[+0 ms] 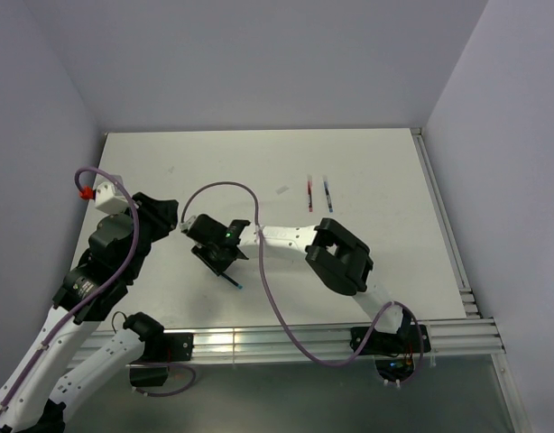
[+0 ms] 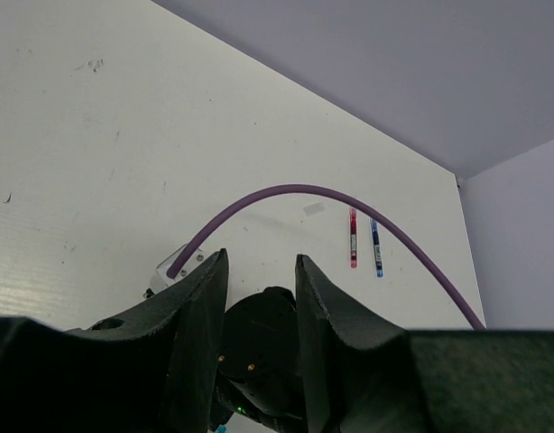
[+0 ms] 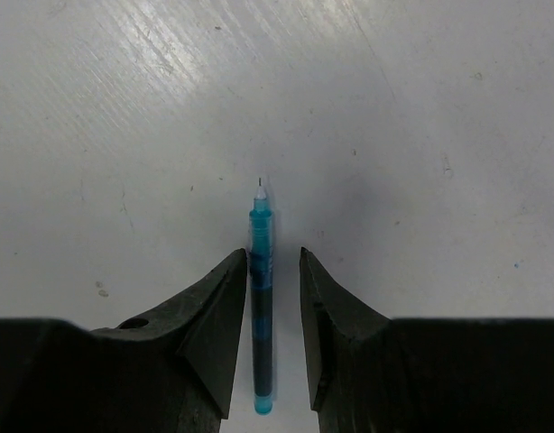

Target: Insert the pens into the pen caps

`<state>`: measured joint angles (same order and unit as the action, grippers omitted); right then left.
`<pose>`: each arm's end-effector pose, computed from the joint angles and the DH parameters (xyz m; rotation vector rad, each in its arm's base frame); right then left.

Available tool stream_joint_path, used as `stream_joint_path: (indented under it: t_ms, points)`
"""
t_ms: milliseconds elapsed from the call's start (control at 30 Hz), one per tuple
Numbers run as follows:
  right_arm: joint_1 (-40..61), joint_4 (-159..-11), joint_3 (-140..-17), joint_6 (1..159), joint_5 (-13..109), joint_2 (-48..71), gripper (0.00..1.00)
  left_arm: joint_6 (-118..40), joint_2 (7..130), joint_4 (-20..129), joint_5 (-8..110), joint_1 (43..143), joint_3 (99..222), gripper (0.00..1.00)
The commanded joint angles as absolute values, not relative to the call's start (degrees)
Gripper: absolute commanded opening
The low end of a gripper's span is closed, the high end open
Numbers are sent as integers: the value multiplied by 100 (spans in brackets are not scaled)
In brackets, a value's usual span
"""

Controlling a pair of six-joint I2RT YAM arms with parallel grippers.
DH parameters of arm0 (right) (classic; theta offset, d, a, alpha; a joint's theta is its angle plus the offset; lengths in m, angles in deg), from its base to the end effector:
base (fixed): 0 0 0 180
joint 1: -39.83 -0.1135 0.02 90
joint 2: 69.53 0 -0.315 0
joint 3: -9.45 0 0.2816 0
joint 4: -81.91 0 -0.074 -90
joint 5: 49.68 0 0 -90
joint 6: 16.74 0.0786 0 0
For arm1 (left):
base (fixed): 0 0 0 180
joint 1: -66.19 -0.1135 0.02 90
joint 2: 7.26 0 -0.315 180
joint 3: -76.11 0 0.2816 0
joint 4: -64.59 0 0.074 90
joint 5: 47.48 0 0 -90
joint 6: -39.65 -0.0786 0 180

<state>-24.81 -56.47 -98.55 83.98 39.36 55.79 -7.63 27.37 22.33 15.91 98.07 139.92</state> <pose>0.2366 0.4961 0.1560 -1.2046 2.3819 0.4357 0.1436 -0.0478 0.3972 -0.4991 1.7340 -0.5200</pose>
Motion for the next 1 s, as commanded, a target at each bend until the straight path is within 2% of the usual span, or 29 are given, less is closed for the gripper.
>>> stream_joint_path:
  t_ms: [0,167,267,333,367,567,833,967]
  points:
    - [-2591,-5529,-10094,8293,3706,5704,38,-878,2702,2320,1677,9783,14062,41]
    - [-2626,-5494,-10093,8302,3610,5765,37,-878,2702,2355,1703,9775,14044,41]
    - [-2652,-5441,-10085,8328,3566,5809,29,-869,2719,2346,1730,9783,14027,42]
    - [-2653,-5432,-9989,8380,3548,5809,18,-869,2711,2355,1738,9783,14027,42]
    - [-2653,-5441,-9953,8416,3496,5792,1,-878,2702,2363,1738,9783,14018,42]
    - [-2442,-5652,-9566,8890,3530,5169,0,-1053,2588,2732,2291,9783,13887,46]
    - [-1441,-6574,-8891,9847,3785,3447,0,-1309,2649,3909,4040,9783,13570,48]
    - [-844,-7512,-8310,10322,4416,2350,0,-1318,2666,4409,4664,9783,13360,48]
